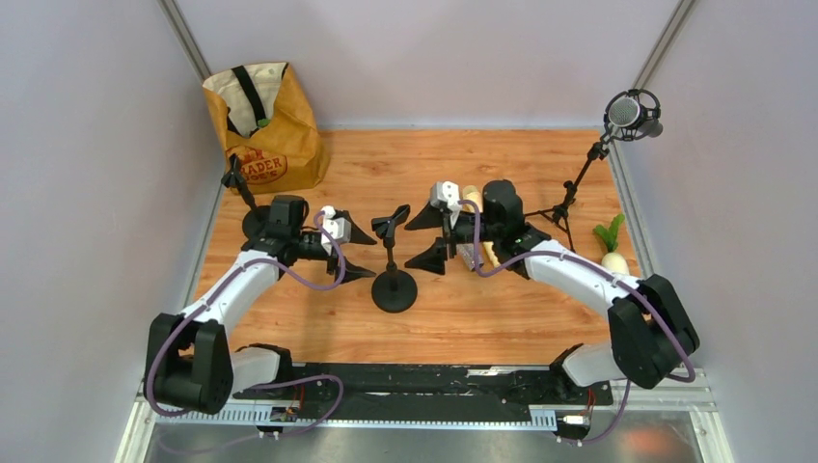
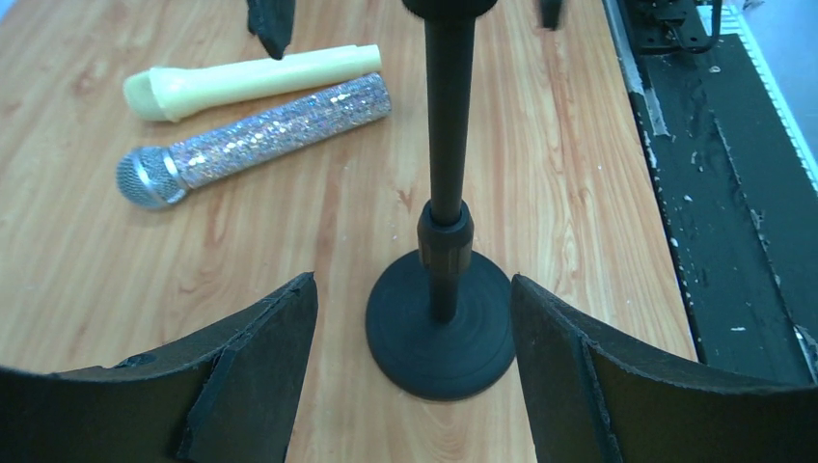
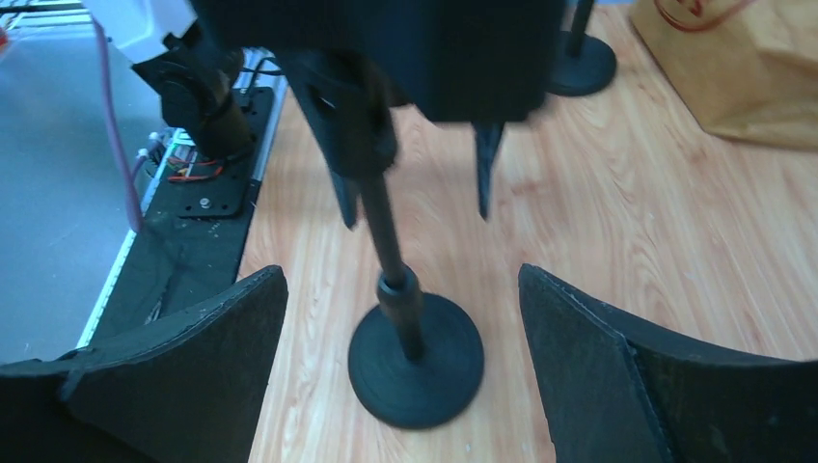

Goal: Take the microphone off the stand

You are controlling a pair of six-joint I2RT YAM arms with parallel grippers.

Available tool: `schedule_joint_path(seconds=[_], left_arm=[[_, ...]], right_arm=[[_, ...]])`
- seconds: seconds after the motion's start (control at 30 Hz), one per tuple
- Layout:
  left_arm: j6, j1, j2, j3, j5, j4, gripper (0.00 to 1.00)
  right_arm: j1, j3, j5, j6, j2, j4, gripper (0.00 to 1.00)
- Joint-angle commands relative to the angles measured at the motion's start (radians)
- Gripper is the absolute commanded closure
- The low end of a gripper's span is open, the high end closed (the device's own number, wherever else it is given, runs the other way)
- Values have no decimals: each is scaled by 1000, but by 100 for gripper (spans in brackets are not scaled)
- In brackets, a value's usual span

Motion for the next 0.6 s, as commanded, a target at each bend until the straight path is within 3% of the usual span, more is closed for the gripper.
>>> schedule_joint_path(seconds=[0.0, 0.47, 0.57], left_arm=[[113, 3, 42, 34, 99, -38, 20], [132, -62, 109, 19, 119, -1, 20], [129, -66, 121, 16, 128, 3, 20]], right_arm=[[63, 6, 34, 23, -12, 114, 7], [160, 32, 136, 64, 94, 166, 25], [166, 34, 152, 75, 91, 171, 34]])
